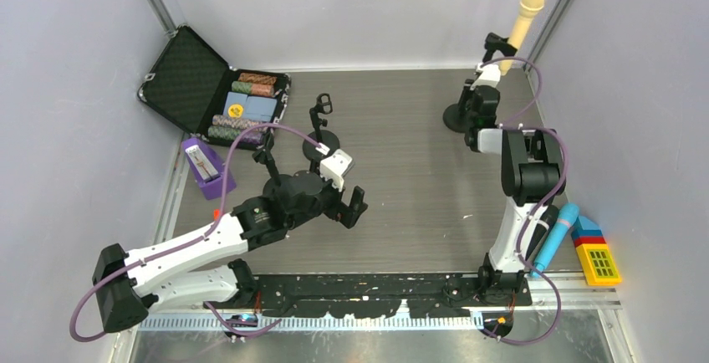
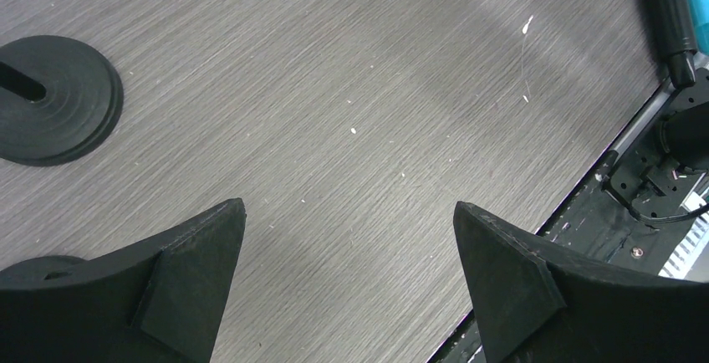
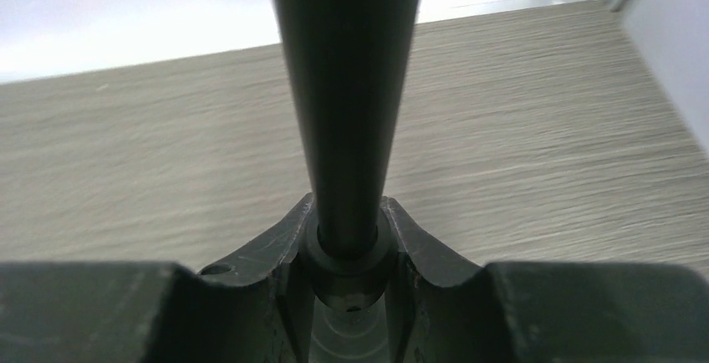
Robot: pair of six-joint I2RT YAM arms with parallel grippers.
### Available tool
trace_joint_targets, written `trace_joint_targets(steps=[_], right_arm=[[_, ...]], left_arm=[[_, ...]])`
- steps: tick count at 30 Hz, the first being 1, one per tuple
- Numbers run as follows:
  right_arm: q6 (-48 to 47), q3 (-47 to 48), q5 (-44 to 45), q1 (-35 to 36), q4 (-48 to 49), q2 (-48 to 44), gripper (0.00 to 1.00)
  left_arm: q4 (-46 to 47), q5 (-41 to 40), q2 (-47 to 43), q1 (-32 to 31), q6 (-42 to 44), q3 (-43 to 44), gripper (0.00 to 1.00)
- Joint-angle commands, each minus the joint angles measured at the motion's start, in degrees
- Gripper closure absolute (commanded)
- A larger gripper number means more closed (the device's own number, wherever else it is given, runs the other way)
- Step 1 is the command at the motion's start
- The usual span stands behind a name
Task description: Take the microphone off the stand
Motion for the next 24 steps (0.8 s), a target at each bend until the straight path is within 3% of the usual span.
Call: trace_joint_targets(steps=[1, 11, 19, 24], right_arm=[[1.54, -6.05, -5.63, 7.46, 3.14, -7.37, 0.89], [2.37, -20.60, -7.93, 28.93, 4.33, -20.19, 0.90], [3.03, -31.97, -12.81, 42.19, 7.67, -27.88, 0.89], [5.47, -37.52, -24.19, 45.32, 12.43, -30.57, 0.88]], left_arm=[[1.36, -1.41, -2.51, 0.29, -0.43, 1.10, 0.01], [1.63, -7.89, -8.37, 0.30, -2.55, -0.35, 0.01], [2.78, -12.00, -17.47, 0.29, -3.85, -3.82, 0.01], [2.61, -9.75, -19.83, 0.31, -1.60, -3.93, 0.05]])
